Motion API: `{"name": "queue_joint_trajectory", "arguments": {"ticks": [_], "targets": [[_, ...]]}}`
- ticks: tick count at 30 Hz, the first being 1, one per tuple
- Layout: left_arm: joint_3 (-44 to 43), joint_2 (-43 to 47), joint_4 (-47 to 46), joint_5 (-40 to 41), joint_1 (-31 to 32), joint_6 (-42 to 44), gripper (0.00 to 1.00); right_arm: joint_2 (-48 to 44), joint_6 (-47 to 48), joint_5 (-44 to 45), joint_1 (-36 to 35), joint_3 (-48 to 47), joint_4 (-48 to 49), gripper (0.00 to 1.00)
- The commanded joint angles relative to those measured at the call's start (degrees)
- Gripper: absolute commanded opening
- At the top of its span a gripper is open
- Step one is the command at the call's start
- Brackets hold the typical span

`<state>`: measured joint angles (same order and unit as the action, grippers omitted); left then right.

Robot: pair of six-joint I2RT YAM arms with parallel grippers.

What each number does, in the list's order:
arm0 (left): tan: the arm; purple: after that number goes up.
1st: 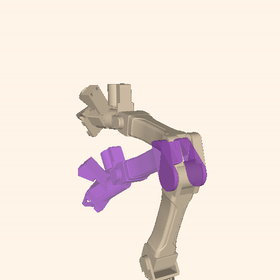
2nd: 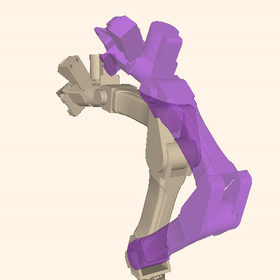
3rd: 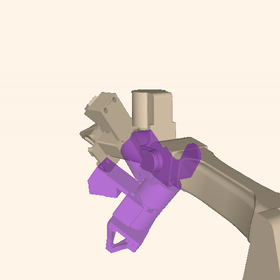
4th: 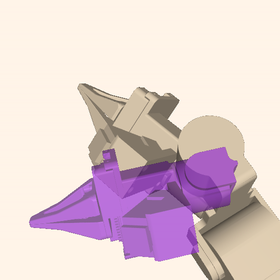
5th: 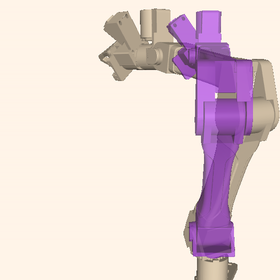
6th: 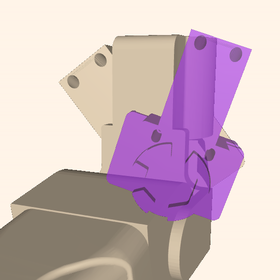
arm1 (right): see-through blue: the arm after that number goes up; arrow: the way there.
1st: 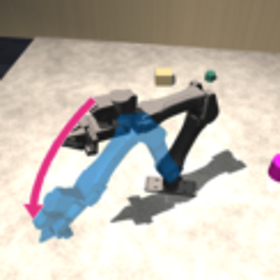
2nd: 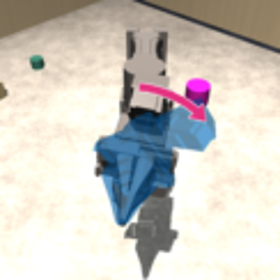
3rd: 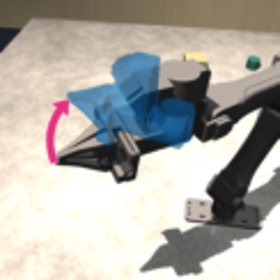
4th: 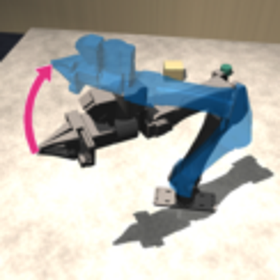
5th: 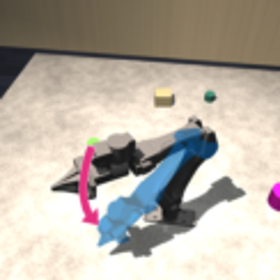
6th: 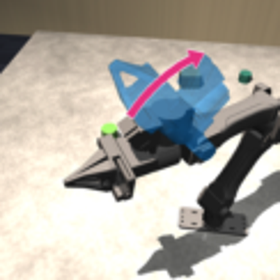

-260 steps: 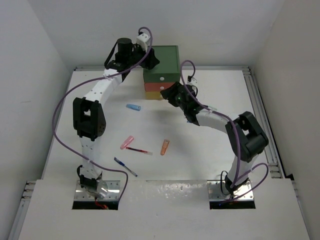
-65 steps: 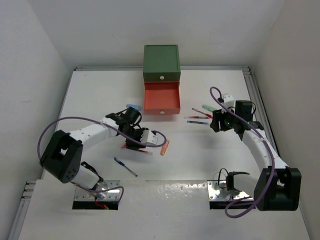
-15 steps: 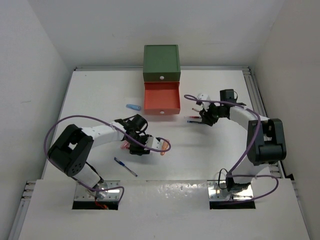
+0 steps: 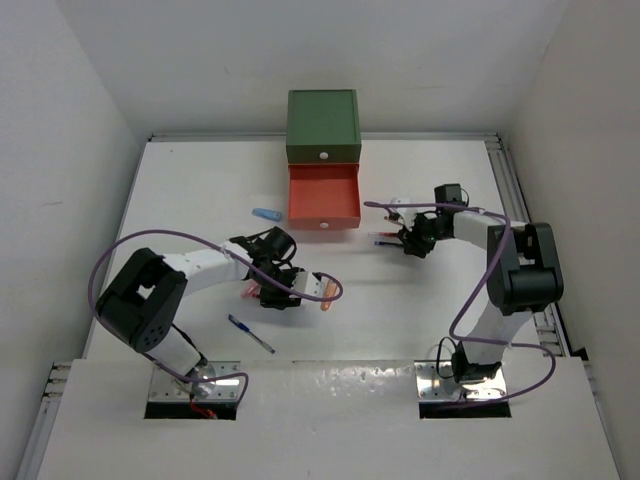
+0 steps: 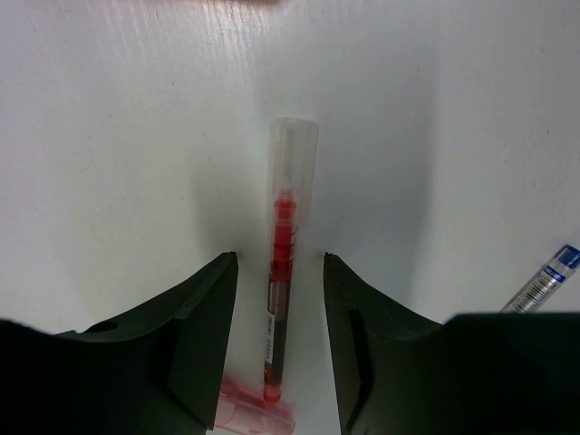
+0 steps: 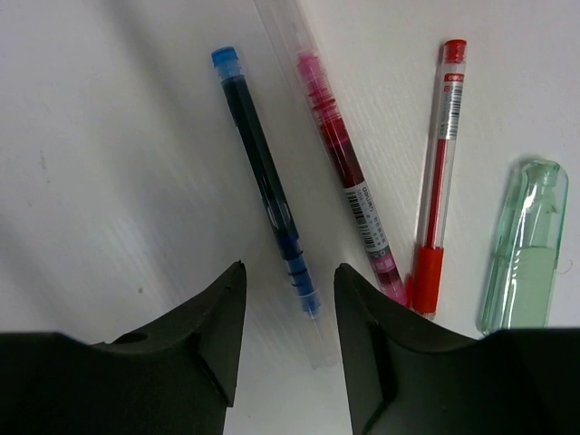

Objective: Sort the stationery into containers
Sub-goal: Pick up the pen from the center of the board.

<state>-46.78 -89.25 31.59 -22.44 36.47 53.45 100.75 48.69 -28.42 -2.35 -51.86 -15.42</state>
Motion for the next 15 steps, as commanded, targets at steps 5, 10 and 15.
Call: {"name": "queue_joint_trajectory", "arguments": {"ticks": [5, 10, 15], "targets": [[-1.2, 0.2, 0.8, -0.1, 0.7, -0.5, 0.49, 1.5, 4.5, -0.1, 0.1, 0.0, 1.4, 0.40], [-1.2, 0.4, 0.9, 0.2, 0.7, -0.4, 0.49, 1.3, 8.9, 1.4, -1.1, 1.1, -0.4, 0.27], [-1.2, 0.9, 1.0, 0.4, 0.7, -0.3, 0.49, -0.2, 11.5, 1.9, -1.6, 1.2, -3.7, 0.00]]}}
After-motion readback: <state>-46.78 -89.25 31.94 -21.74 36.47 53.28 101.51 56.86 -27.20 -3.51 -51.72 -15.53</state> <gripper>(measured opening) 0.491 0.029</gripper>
